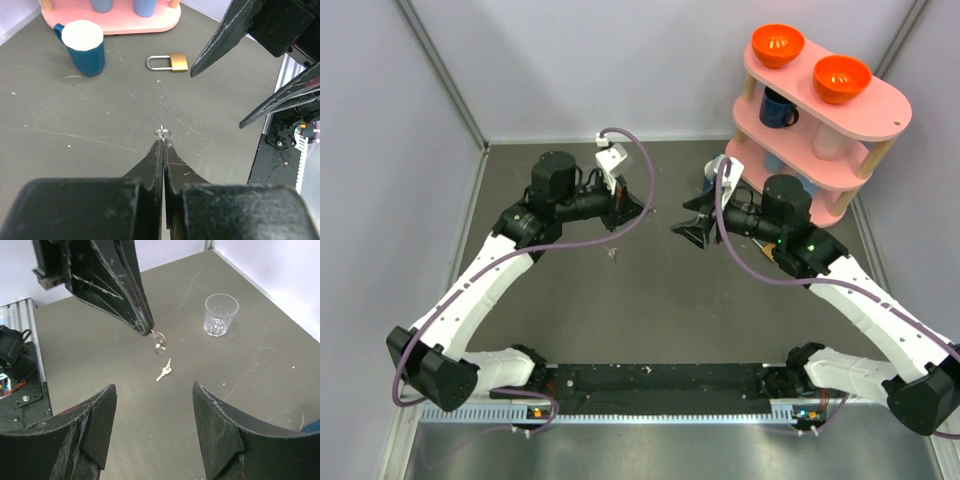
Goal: Unlock with the key
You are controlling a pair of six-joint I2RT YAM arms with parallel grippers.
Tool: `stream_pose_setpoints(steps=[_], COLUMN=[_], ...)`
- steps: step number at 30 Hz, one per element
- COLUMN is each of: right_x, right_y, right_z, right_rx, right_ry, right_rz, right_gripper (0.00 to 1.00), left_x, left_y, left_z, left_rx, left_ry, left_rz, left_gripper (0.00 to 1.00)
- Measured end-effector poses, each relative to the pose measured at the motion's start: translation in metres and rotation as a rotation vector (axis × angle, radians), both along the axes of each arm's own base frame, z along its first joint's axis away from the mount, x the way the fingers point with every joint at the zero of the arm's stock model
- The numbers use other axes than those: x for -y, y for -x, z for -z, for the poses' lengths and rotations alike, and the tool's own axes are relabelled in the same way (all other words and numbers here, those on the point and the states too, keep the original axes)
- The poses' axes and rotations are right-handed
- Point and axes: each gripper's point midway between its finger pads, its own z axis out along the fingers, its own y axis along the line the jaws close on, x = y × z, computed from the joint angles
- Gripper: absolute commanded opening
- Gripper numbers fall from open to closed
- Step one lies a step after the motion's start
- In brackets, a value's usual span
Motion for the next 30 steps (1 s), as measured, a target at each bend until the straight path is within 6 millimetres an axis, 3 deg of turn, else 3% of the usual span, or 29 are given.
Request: stream_pose_setpoints(steps=[6, 21, 30], right_x=[-0.006, -0.021, -0.022], right_y=[0.006, 0.005, 0.004], right_z=[-0.003, 0.025, 0.023], right_rx=[-0.01, -0.096, -0.096], right_ry=[-0.037, -0.036, -0.046], right_rz=[-0.044, -0.104, -0.104], right_gripper=[0.59, 0.56, 0.52], left_x=[0.005, 0.016, 0.017], left_y=[0.005, 0.024, 0.031], left_z=[0.012, 0.026, 0.017], left_rx=[-0.056, -0.149, -0.144], left_ry=[0.024, 0.09, 0.117], left_rz=[0.022, 0.122, 0.146], left_gripper=[0.0, 0.0, 0.0])
